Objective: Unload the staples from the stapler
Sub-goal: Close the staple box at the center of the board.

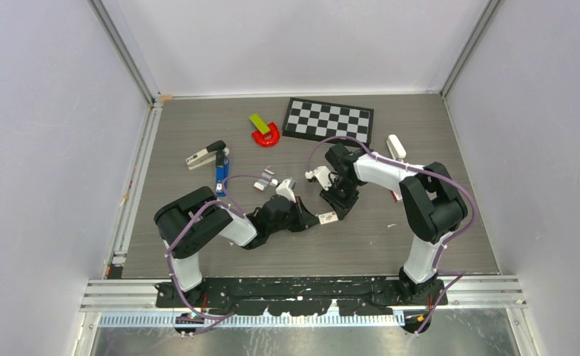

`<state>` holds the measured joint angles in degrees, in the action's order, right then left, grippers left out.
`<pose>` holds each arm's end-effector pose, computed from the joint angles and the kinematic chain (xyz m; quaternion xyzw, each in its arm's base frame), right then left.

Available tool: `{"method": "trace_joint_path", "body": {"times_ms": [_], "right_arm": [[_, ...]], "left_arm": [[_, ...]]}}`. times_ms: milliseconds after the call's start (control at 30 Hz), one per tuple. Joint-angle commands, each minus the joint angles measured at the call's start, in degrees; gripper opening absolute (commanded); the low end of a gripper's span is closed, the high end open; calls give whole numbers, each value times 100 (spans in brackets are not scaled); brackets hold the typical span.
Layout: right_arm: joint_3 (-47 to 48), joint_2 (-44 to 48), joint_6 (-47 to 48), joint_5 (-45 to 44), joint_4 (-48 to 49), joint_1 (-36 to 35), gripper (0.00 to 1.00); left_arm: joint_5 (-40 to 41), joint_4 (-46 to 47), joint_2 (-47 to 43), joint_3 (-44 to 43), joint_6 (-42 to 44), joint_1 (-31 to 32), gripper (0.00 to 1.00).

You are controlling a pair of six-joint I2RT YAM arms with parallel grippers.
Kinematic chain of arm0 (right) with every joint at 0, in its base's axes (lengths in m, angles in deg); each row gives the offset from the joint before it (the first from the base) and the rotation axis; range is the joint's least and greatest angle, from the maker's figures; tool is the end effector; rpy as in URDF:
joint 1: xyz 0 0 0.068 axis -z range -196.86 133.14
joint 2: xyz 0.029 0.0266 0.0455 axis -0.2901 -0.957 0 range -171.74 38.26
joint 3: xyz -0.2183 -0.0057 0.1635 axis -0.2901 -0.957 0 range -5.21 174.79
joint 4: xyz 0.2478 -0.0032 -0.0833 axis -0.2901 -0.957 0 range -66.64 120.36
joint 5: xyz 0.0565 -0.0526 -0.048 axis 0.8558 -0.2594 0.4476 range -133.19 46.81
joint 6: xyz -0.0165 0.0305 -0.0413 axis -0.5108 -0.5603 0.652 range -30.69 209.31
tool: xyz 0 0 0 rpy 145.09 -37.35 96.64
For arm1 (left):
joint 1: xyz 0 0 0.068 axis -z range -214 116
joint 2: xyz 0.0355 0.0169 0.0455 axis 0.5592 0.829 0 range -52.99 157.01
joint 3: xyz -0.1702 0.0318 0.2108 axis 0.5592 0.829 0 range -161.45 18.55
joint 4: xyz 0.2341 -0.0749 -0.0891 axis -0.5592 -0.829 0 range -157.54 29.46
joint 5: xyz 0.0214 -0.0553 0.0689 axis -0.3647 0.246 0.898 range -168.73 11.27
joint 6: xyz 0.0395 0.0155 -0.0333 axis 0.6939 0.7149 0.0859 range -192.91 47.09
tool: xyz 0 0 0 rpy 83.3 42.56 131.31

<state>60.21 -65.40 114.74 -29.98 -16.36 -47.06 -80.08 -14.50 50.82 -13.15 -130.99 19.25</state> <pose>0.2738 0.1688 0.1573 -0.4675 0.8754 0.1167 0.0388 0.1871 -0.2519 0.1069 -0.0296 0.8478 -0.4427 0.2903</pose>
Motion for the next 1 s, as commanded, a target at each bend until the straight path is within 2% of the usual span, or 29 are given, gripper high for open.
{"method": "trace_joint_path", "body": {"times_ms": [0,467,633,767,967], "right_arm": [[110,-142,-16,14,161,-4,29],[119,-172,57,312,68,-52,30],[154,-140,-67,-228,188,-30,30],[165,135,-65,-382,198,264,30],[152,488,113,-103,73,568,31]], "left_arm": [[-7,144,61,-71,48,36,0],[-93,135,160,-200,62,36,0],[-71,116,131,-162,61,36,0],[84,78,-118,51,124,12,2],[90,-362,-835,305,421,-50,8]]}}
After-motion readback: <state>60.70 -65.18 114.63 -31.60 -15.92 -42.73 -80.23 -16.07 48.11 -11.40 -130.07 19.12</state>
